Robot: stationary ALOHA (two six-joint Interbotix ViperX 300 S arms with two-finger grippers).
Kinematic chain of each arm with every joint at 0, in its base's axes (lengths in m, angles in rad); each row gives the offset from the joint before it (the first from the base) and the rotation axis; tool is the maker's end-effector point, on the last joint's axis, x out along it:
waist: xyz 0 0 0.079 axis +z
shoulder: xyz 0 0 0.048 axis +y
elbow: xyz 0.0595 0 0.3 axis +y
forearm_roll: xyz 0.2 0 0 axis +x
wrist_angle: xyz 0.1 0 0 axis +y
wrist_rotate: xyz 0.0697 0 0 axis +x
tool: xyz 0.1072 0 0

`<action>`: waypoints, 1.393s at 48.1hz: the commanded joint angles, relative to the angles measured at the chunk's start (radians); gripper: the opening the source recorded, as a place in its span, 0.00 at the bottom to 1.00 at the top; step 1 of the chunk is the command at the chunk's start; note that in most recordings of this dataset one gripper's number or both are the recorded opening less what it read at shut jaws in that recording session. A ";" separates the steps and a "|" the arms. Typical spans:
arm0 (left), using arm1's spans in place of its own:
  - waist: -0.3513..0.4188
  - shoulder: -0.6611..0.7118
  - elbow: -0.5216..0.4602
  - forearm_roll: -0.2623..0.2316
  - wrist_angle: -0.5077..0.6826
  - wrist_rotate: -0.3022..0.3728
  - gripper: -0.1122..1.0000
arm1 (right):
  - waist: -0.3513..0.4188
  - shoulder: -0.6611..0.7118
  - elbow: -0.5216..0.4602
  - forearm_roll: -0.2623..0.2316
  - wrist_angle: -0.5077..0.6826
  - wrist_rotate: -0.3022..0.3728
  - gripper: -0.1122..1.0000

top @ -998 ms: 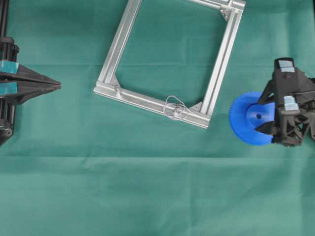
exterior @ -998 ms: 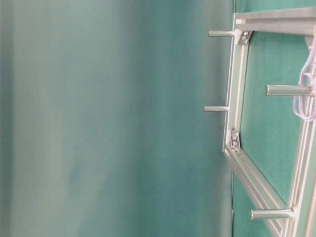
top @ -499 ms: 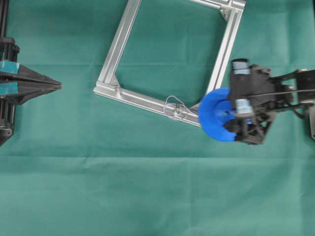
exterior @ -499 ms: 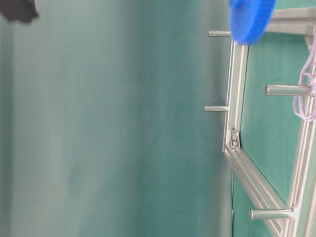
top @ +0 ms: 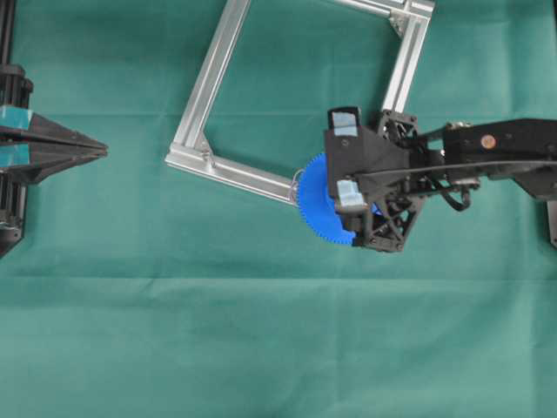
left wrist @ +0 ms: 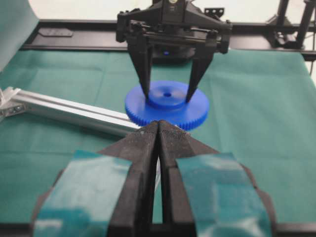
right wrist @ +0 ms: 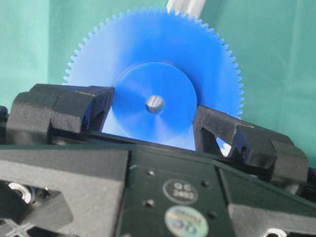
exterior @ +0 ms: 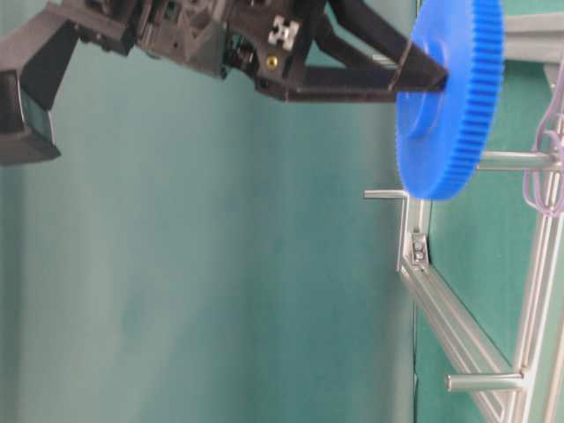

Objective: Find the location of the shaft and insert the gear.
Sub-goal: 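Carry the upright gear left toward the frame's shaft with the right gripper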

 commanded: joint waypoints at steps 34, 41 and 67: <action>0.003 0.009 -0.026 -0.002 -0.003 0.000 0.11 | -0.041 0.080 -0.080 -0.009 -0.005 -0.015 0.73; 0.003 0.009 -0.026 -0.002 -0.003 0.000 0.11 | -0.041 0.081 -0.080 -0.017 -0.006 -0.015 0.73; 0.003 0.011 -0.023 -0.002 -0.002 0.000 0.11 | -0.052 0.140 -0.141 -0.054 -0.028 -0.032 0.73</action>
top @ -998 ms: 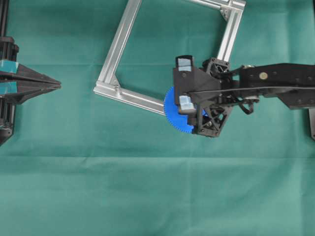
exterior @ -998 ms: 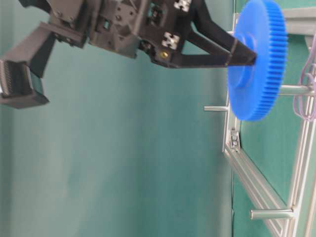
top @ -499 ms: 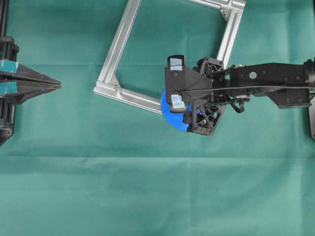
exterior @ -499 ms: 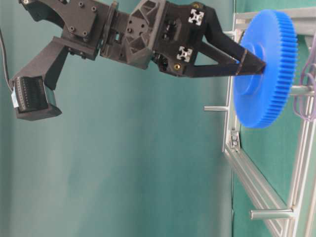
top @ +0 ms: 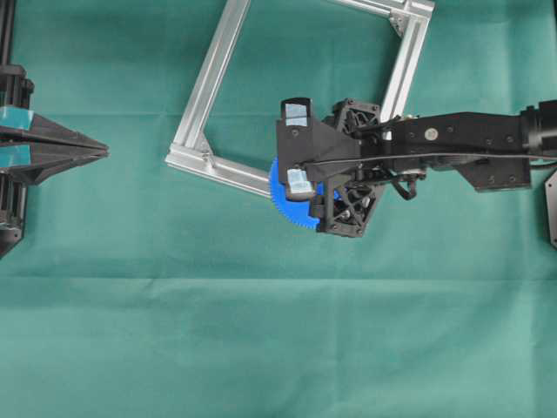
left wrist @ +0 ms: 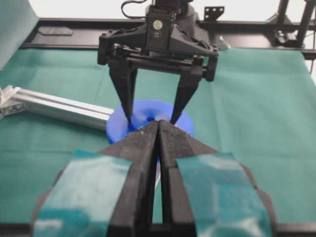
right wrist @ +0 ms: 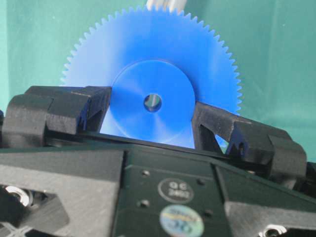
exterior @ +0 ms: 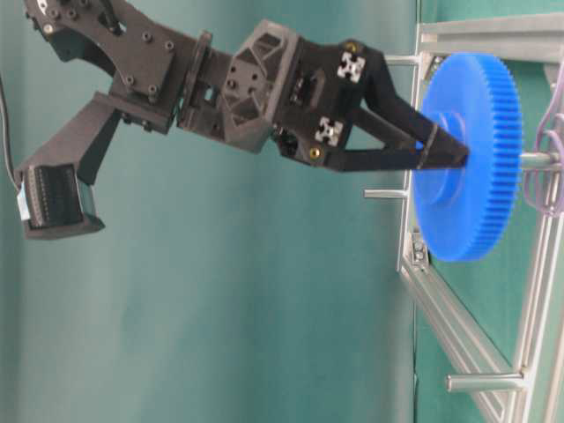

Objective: Find the location of the shaft and insert the gear.
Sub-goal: 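Carry the upright gear left toward the frame's shaft with the right gripper, then align the gear's center hole with the metal shaft using the right gripper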

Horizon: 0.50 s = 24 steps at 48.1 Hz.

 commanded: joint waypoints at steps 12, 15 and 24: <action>0.003 0.008 -0.025 -0.002 -0.005 0.002 0.11 | -0.026 0.011 -0.051 -0.032 -0.038 -0.003 0.73; 0.003 0.008 -0.025 -0.002 -0.005 0.002 0.11 | -0.029 0.014 -0.054 -0.037 -0.041 -0.003 0.73; 0.003 0.008 -0.023 -0.002 -0.005 0.002 0.11 | -0.038 0.014 -0.054 -0.038 -0.046 -0.003 0.73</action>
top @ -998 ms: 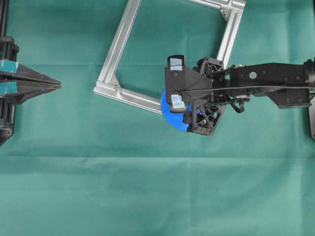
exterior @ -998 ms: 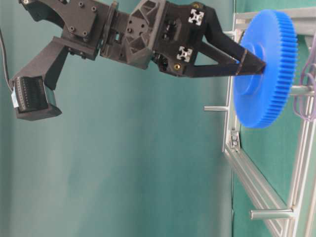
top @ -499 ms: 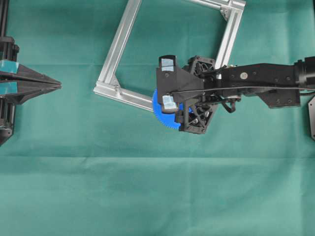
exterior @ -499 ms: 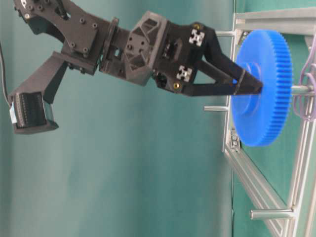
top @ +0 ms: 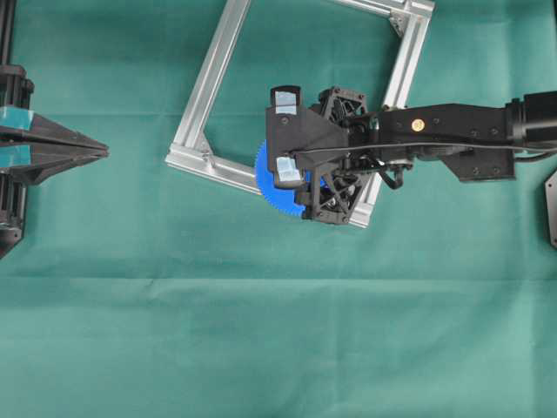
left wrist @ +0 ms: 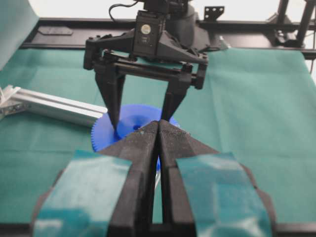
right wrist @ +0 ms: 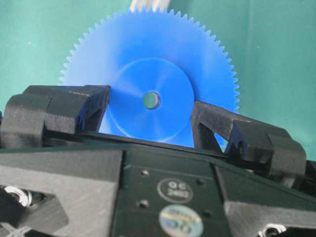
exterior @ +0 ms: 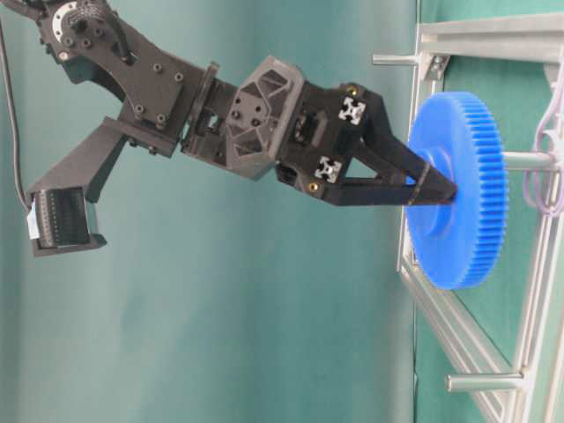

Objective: Find the location of the shaft and insert the gear.
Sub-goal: 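Align the gear's center hole with the metal shaft using the right gripper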

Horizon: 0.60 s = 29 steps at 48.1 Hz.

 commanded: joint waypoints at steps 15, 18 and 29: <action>0.003 0.005 -0.025 -0.002 0.008 0.002 0.11 | -0.028 -0.018 -0.008 -0.023 -0.005 0.000 0.73; 0.003 0.002 -0.026 -0.002 0.009 0.002 0.11 | -0.028 -0.018 -0.008 -0.023 -0.005 0.002 0.73; 0.003 0.000 -0.026 -0.002 0.011 0.002 0.11 | -0.018 -0.032 0.020 -0.017 0.000 0.014 0.73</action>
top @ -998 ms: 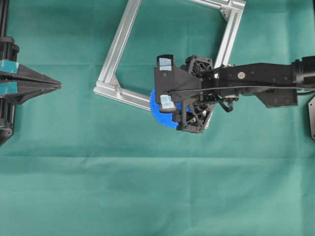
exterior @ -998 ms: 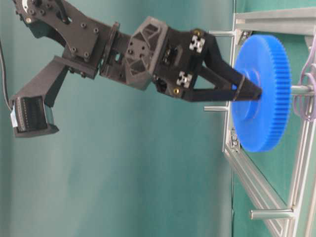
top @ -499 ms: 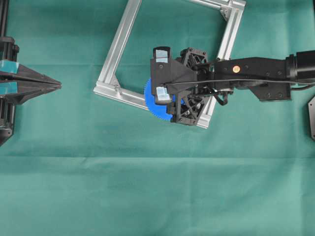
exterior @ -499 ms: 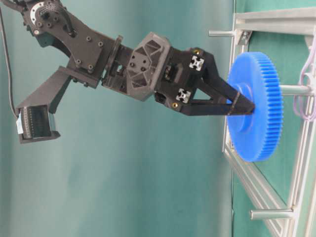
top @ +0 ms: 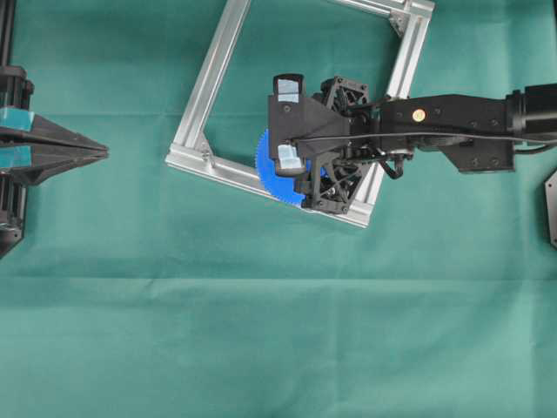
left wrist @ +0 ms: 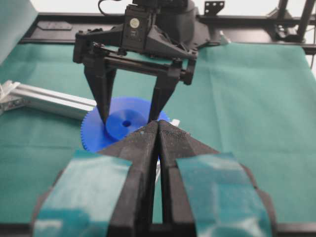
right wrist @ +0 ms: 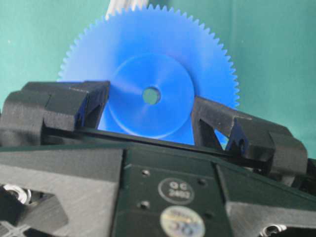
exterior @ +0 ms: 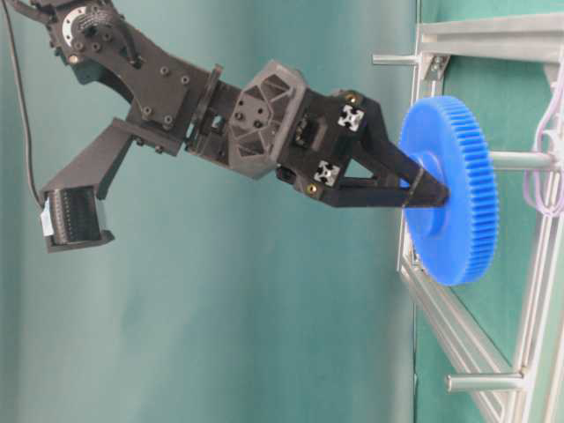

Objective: Find the location of the shaft and insert the gear.
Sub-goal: 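Align the gear's center hole with the metal shaft using the right gripper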

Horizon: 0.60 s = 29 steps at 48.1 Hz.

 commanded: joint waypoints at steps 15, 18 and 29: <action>0.003 0.003 -0.028 -0.002 -0.003 0.002 0.11 | 0.046 -0.049 0.038 0.018 0.006 0.009 0.73; 0.003 0.002 -0.028 -0.002 -0.003 0.002 0.11 | 0.057 -0.051 0.041 0.021 0.006 0.009 0.73; 0.003 0.002 -0.028 -0.002 -0.003 0.000 0.11 | 0.097 -0.051 0.044 0.029 0.000 0.011 0.73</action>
